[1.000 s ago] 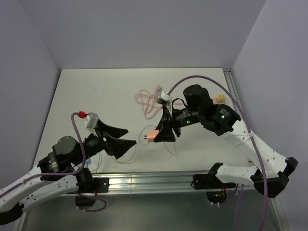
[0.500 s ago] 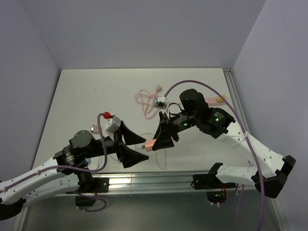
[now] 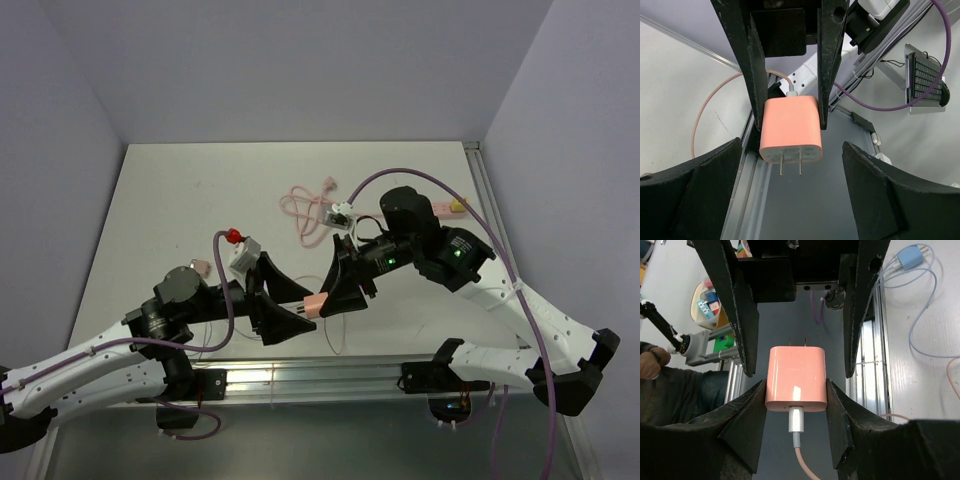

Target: Insert the plug

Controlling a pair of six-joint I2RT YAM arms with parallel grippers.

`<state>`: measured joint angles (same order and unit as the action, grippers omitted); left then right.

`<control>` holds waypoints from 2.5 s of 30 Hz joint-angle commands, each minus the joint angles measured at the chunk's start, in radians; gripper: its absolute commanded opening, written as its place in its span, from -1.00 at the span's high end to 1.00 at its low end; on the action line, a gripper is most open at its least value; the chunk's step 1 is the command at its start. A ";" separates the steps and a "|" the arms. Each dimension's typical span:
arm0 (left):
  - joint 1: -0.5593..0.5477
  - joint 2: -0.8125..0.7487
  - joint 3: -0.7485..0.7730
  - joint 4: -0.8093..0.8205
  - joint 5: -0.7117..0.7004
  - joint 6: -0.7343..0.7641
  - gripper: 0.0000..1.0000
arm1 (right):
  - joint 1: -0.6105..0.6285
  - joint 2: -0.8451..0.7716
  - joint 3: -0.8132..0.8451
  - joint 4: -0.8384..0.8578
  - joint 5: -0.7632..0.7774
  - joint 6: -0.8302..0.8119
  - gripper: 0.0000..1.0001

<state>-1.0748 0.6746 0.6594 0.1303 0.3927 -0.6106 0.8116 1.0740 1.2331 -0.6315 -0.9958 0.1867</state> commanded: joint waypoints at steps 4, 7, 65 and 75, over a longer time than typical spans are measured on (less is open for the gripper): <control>0.001 0.036 0.042 0.069 0.020 -0.035 -0.57 | 0.014 -0.022 -0.006 0.000 -0.038 -0.019 1.00; 0.001 0.048 0.043 0.071 0.008 -0.044 -0.26 | 0.026 -0.019 -0.001 -0.004 -0.035 -0.021 1.00; 0.001 -0.391 0.005 -0.446 -0.696 -0.097 -0.99 | -0.305 0.072 -0.021 -0.478 1.286 -0.661 1.00; 0.001 -0.392 -0.026 -0.439 -0.646 -0.078 -0.99 | -0.547 0.270 -0.015 -0.200 1.339 -0.858 1.00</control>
<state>-1.0756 0.2829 0.6529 -0.3260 -0.2832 -0.7143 0.3153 1.2945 1.1698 -0.9852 0.3012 -0.5636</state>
